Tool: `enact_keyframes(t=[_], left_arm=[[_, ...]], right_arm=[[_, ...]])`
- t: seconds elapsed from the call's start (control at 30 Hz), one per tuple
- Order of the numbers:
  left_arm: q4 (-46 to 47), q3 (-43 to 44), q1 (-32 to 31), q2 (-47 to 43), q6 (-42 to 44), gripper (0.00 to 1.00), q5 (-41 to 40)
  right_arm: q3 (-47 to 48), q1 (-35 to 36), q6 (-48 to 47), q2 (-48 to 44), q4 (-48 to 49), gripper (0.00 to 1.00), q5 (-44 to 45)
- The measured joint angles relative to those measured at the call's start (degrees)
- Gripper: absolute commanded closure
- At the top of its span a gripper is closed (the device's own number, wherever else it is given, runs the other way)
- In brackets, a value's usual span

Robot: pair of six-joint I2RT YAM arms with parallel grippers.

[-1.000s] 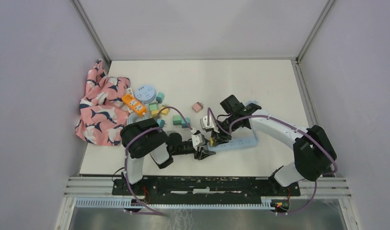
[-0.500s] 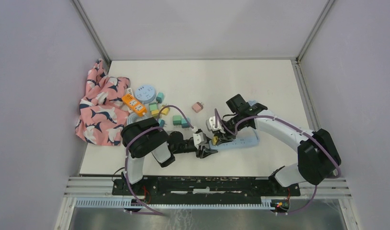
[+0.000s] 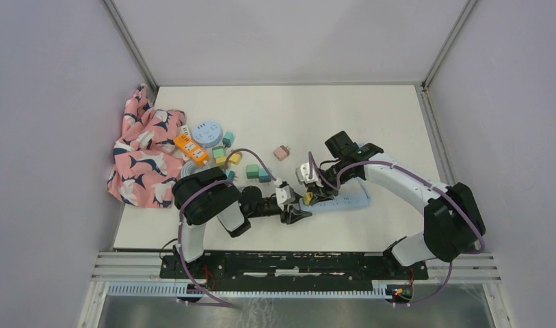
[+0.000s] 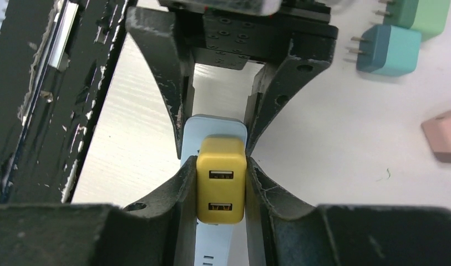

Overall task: Pull the plug off the socket
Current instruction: Remove the plug from the socket.

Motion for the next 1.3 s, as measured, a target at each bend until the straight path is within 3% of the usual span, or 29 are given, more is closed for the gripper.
enact_keyframes(t=[0.13, 0.37, 0.7, 0.9, 1.03, 1.3], left_arm=[[0.02, -0.07, -0.59, 0.00, 0.00, 0.97, 0.20], [-0.13, -1.38, -0.02, 0.00, -0.13, 0.97, 0.74], [0.09, 0.59, -0.46, 0.00, -0.76, 0.97, 0.63], [-0.17, -0.90, -0.37, 0.02, -0.79, 0.97, 1.07], [-0.07, -0.79, 0.31, 0.02, -0.85, 0.97, 1.07], [0.04, 0.85, 0.20, 0.02, -1.01, 0.97, 1.16]], right_arm=[[-0.24, 0.90, -5.35, -0.24, -1.97, 1.00, -1.70], [0.28, 3.80, 7.19, 0.90, 2.73, 1.00, 3.08], [-2.69, -0.55, -7.21, -2.95, -0.52, 1.00, -2.25], [-1.66, 2.84, 1.14, -0.83, 2.49, 1.00, 0.92], [-0.85, 0.46, 5.40, 0.22, 3.02, 1.00, -0.17], [-2.25, -2.69, -1.27, -1.20, 1.07, 1.00, -4.92]])
